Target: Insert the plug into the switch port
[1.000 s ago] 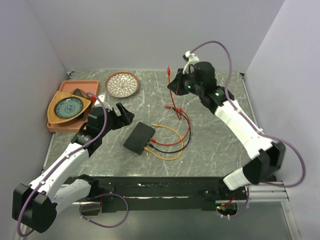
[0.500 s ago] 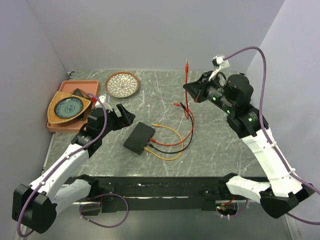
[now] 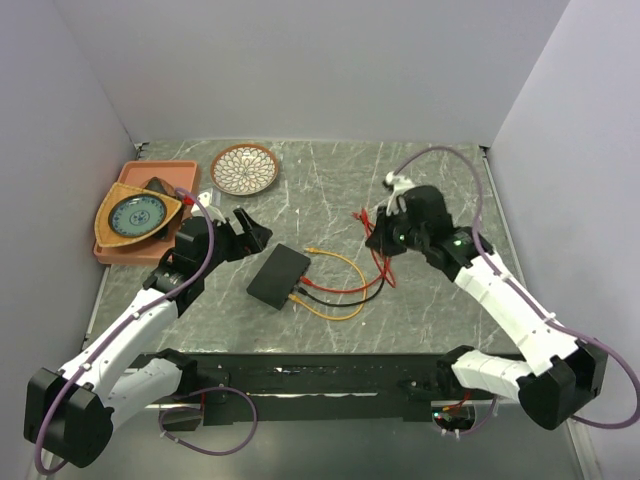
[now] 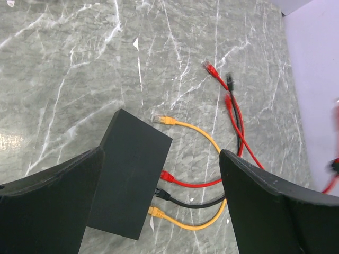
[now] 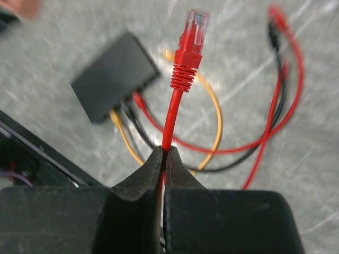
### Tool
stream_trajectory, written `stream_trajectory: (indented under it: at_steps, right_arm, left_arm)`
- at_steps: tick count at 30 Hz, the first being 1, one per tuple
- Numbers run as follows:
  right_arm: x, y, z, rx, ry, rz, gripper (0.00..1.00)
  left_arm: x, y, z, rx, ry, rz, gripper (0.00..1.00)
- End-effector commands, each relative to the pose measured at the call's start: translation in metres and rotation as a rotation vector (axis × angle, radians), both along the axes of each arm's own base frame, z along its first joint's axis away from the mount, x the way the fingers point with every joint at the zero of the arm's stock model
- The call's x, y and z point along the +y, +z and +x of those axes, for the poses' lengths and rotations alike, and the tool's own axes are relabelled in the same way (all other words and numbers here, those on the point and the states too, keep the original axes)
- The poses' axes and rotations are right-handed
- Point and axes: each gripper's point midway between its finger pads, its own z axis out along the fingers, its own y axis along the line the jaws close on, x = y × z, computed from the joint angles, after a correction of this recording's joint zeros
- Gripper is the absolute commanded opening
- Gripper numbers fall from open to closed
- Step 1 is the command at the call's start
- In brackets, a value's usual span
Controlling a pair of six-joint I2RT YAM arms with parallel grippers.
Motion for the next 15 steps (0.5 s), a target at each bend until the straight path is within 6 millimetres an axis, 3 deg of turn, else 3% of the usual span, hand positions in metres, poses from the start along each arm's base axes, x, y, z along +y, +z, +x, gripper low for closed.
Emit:
stream_trajectory:
  at_steps: [1, 2, 5, 11, 12, 13, 14, 15]
  right_arm:
    - [0.017, -0.043, -0.02, 0.093, 0.092, -0.041, 0.0]
    - [0.022, -0.062, -0.021, 0.122, 0.106, -0.053, 0.0]
    - [0.046, -0.091, -0.033, 0.203, 0.204, -0.08, 0.0]
    - [0.093, -0.128, -0.055, 0.26, 0.463, -0.217, 0.02]
    - [0.095, -0.132, -0.055, 0.264, 0.479, -0.24, 0.07]
    - [0.094, -0.137, -0.055, 0.274, 0.487, -0.27, 0.44]
    - [0.095, -0.144, -0.053, 0.292, 0.478, -0.295, 0.55]
    - [0.095, -0.146, -0.051, 0.296, 0.474, -0.304, 0.56]
  left_arm:
    - [-0.008, 0.009, 0.003, -0.029, -0.021, -0.044, 0.96]
    - [-0.007, 0.009, 0.003, -0.029, -0.018, -0.045, 0.96]
    - [-0.008, 0.009, 0.003, -0.028, -0.02, -0.047, 0.96]
    - [-0.007, 0.01, 0.005, -0.03, -0.016, -0.036, 0.96]
    - [-0.006, 0.009, 0.005, -0.028, -0.015, -0.033, 0.96]
    - [-0.006, 0.011, 0.005, -0.034, -0.013, -0.031, 0.96]
    - [-0.005, 0.01, 0.005, -0.032, -0.011, -0.027, 0.96]
    - [-0.004, 0.01, 0.005, -0.033, -0.008, -0.025, 0.96]
